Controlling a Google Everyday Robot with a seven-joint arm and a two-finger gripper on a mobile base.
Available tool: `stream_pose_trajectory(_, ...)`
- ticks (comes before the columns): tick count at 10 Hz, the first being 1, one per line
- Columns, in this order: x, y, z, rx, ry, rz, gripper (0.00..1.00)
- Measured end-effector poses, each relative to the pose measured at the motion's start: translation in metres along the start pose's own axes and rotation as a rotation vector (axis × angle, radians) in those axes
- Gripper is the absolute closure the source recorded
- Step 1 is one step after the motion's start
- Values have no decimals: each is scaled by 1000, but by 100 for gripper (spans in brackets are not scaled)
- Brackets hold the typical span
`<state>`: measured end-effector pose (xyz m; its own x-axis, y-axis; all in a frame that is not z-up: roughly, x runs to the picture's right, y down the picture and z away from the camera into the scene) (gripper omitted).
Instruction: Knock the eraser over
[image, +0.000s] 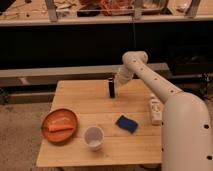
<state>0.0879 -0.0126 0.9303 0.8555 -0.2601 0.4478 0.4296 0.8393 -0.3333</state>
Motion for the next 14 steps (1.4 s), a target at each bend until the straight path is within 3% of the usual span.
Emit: stream_pose_trajectory(14, 2, 3, 2, -29, -5, -30, 99)
